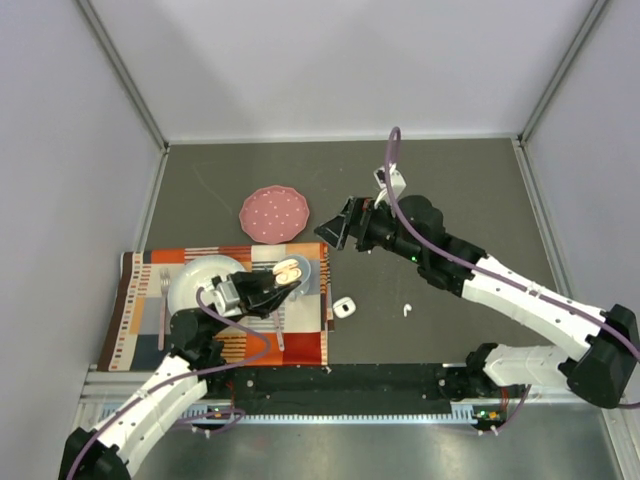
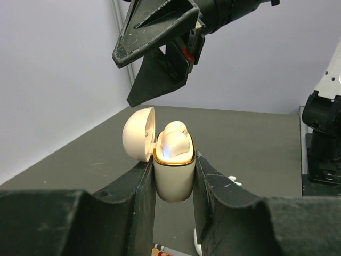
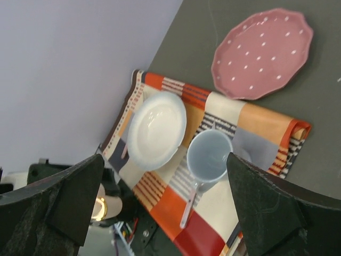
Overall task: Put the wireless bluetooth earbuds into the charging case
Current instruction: Close the charging case with the earbuds.
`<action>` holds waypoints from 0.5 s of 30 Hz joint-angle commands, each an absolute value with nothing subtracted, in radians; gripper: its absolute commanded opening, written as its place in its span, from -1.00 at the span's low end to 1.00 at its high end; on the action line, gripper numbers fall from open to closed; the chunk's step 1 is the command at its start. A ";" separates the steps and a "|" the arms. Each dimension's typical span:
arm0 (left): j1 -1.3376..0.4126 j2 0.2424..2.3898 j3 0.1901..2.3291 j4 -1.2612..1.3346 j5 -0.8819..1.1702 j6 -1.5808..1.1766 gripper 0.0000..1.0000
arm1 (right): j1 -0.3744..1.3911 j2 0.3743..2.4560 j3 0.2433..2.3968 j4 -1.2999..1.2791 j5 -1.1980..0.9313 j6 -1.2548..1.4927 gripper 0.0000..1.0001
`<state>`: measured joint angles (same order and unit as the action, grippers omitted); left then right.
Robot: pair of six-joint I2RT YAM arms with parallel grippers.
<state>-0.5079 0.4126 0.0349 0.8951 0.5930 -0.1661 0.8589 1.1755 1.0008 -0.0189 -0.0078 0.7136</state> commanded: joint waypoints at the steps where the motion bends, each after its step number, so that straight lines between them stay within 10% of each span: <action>1: -0.512 0.433 0.052 0.951 0.632 -0.161 -1.00 | 0.856 1.193 1.038 -0.023 -0.165 0.752 0.98; 15: -0.514 0.528 0.103 1.000 0.733 -0.175 -1.00 | 0.854 1.118 0.997 -0.020 -0.038 0.724 0.98</action>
<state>-0.5079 0.4946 0.0601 0.9054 0.6895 -0.1665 0.8589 1.1442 0.9829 -0.0467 -0.0601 0.7521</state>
